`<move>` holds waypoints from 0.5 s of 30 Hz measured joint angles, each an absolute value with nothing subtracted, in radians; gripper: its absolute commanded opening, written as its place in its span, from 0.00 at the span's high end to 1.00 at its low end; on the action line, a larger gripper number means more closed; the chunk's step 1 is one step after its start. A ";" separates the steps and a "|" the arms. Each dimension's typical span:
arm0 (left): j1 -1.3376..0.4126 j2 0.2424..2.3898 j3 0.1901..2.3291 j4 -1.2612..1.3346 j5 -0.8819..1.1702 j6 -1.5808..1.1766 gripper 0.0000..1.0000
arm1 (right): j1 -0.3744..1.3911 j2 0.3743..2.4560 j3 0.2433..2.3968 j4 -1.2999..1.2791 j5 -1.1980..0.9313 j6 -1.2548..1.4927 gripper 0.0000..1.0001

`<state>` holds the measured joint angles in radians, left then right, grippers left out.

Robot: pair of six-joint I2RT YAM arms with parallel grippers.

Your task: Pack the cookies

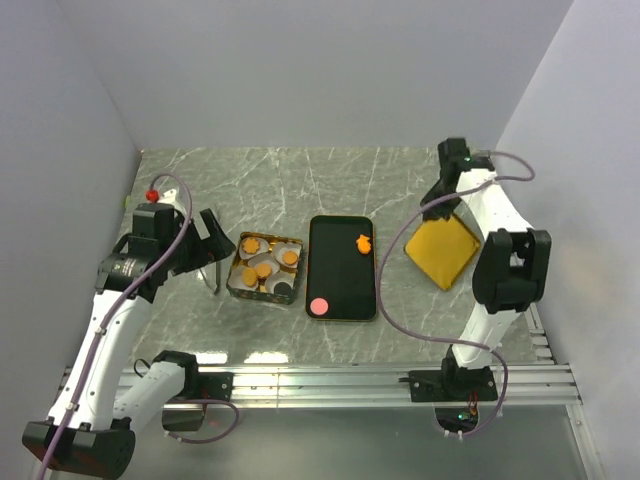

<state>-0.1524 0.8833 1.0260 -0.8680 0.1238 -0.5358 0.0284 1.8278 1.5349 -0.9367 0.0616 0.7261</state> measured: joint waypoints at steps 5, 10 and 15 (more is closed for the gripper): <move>-0.152 0.881 1.064 -0.850 0.125 -0.557 0.00 | 0.044 1.641 1.592 -0.915 -0.042 0.704 1.00; -0.152 0.850 1.063 -0.800 0.190 -0.621 0.01 | 0.084 1.378 1.449 -0.764 -0.295 0.740 1.00; -0.149 0.789 1.009 -0.654 0.285 -0.699 0.01 | 0.175 1.177 1.210 -0.378 -0.577 0.978 1.00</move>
<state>-0.1490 0.7887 1.0092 -0.6537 0.2848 -0.6994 0.1745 1.1774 1.2102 -0.3782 -0.5766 0.9775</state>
